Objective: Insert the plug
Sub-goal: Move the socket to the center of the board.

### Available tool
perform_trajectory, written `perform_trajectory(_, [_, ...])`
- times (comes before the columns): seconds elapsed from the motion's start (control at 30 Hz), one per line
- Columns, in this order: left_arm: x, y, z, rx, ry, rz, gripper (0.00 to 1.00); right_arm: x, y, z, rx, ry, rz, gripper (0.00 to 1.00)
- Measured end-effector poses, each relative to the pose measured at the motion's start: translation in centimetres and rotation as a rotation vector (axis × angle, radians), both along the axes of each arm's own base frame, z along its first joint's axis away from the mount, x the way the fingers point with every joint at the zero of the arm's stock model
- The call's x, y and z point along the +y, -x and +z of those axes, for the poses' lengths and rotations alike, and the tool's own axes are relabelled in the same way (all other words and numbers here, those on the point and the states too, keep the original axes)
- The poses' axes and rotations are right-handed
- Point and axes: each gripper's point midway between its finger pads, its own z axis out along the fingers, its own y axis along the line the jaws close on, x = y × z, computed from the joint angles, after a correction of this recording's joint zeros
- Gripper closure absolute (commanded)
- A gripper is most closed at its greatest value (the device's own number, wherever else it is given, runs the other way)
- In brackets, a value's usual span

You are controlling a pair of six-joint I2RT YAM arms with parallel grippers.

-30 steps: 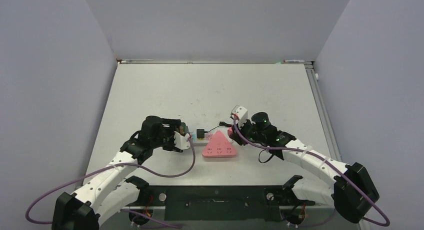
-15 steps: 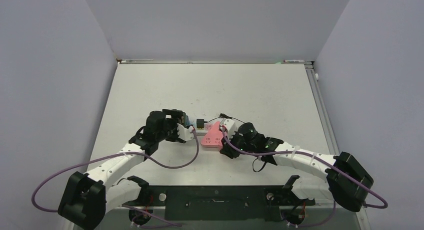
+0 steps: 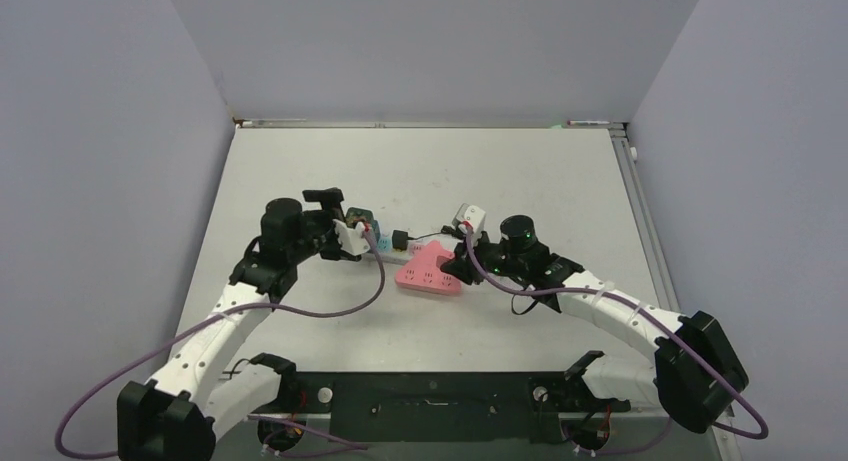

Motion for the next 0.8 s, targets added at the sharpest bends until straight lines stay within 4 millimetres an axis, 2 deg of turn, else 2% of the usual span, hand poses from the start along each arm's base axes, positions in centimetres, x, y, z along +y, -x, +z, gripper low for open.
perform_trajectory(0.13, [-0.8, 1.8, 4.1, -0.064, 0.095, -0.048, 0.04, 0.6, -0.7, 2.1, -0.083, -0.026, 0.051, 0.95])
perform_trajectory(0.2, [-1.0, 2.5, 4.6, -0.055, 0.12, -0.061, 0.04, 0.6, -0.9, 2.4, -0.105, -0.03, 0.06, 0.95])
perform_trajectory(0.5, [-5.2, 7.0, 2.1, 0.197, 0.261, -0.144, 0.04, 1.8, -1.6, 3.8, -0.223, -0.076, 0.124, 0.95])
perform_trajectory(0.8, [-6.9, 9.3, 1.8, 0.346, 0.375, -0.194, 0.0, 3.2, -1.0, 2.6, -0.249, -0.078, 0.244, 0.95])
